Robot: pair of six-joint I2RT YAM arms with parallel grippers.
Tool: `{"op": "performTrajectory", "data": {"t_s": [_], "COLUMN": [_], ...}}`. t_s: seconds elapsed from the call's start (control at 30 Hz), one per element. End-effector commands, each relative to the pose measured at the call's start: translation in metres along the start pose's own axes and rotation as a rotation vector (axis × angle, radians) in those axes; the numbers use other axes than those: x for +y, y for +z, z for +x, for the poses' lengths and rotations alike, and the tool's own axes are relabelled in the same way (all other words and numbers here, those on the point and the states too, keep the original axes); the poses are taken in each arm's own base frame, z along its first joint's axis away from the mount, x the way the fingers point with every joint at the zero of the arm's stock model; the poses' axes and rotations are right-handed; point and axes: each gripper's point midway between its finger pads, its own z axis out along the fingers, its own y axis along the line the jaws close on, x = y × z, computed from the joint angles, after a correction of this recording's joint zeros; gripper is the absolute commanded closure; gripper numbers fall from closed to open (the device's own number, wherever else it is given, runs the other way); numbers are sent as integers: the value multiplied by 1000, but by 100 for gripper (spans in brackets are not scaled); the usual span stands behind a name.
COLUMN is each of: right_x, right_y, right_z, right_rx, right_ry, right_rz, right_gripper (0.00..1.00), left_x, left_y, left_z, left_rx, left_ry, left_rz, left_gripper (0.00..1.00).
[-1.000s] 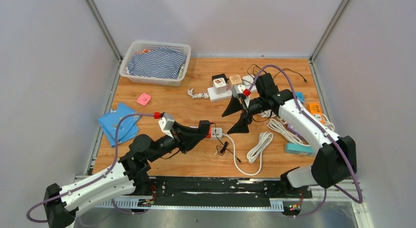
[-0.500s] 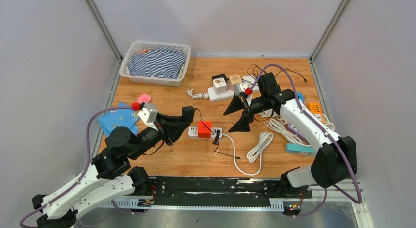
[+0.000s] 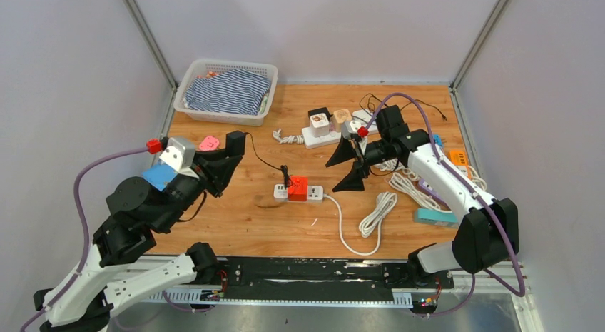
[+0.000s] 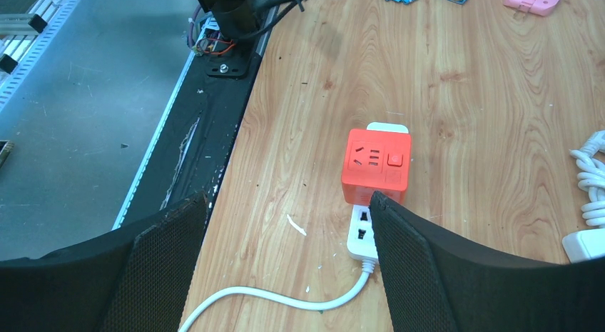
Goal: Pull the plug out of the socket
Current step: Place the plug at the center of the board.
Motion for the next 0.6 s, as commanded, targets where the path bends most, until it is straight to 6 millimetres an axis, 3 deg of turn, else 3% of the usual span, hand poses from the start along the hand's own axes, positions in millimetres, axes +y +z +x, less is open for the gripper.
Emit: {"op": "performTrajectory", "data": {"t_s": [0.0, 0.57], "right_x": [-2, -4], "right_y": [-3, -3], "right_z": [-2, 1], "right_rx": [-15, -13], "right_ry": [4, 17], "right_rz": [1, 0], "right_gripper": [15, 15], "left_x": [22, 63], "left_y": [-2, 8], "left_z": [3, 6], "left_rx": [45, 69], "left_ry": [92, 246], "left_rz": [-105, -343], "left_gripper": [100, 100]}}
